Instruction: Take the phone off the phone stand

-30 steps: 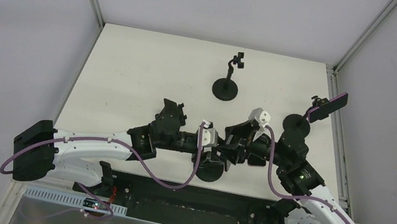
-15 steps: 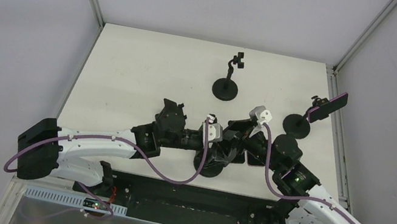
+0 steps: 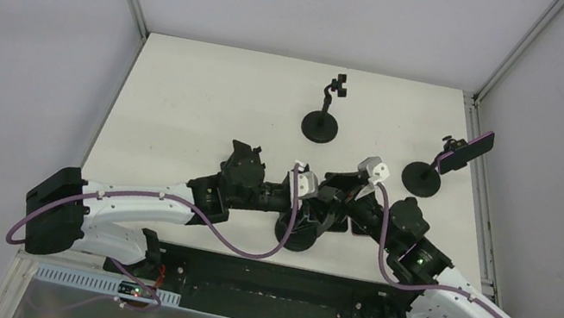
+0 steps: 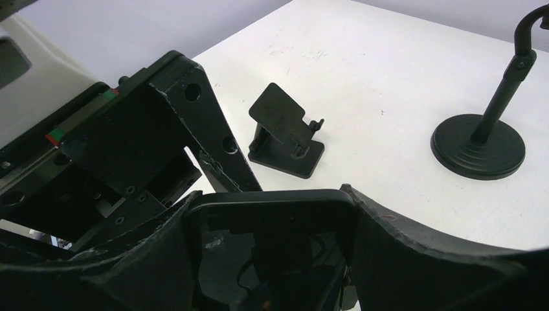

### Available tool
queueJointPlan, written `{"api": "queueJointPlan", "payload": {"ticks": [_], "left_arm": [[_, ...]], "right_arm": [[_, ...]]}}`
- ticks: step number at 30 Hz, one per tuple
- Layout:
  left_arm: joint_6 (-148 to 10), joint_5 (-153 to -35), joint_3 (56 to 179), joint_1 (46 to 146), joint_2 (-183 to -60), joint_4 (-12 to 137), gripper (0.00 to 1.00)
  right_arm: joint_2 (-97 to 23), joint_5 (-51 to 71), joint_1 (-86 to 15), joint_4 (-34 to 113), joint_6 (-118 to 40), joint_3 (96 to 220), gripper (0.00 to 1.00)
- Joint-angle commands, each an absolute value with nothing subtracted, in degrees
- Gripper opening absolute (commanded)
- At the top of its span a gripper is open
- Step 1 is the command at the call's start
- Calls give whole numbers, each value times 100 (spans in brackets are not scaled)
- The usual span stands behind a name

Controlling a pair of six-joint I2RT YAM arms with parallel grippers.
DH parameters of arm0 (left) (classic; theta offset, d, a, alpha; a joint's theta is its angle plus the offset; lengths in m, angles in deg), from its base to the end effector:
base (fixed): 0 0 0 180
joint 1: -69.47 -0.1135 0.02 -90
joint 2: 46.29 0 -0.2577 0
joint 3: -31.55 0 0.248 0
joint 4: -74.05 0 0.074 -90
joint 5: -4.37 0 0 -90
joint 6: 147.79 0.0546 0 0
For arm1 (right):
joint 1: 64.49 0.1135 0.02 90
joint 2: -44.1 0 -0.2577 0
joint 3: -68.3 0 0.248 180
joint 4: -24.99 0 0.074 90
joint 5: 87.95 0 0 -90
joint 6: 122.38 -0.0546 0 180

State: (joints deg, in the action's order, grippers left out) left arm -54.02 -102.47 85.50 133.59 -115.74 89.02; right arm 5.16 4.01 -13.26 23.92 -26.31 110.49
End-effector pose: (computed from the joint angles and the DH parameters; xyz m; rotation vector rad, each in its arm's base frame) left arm 0.1144 -0.2721 0.2874 1.1314 1.2439 -1.0414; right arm 0.1209 0.1535 0.2992 -0.7587 1.3298 0.6580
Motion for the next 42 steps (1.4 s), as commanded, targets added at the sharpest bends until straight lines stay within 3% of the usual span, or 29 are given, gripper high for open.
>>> {"api": "queueJointPlan", "payload": {"ticks": [1,7,13,42], "left_arm": [[-5762,-11619,8786,13804,-11553,9204,0],[-5762,-12163,8725,13793,-11601,9204,0],[-5762,-12272,8494,13799,-11474,9204,0],[-5674,-12297,8217,13745,-11291,9204,0]], "right_arm": [[522,-900,-1510,2308,-2214,10789,0],[766,887,-1716,2809,-1272,10807,0],[648,2459,-2578,4090,-1027,11397,0],[533,4112,-3037,4860,-1090,11953,0]]}}
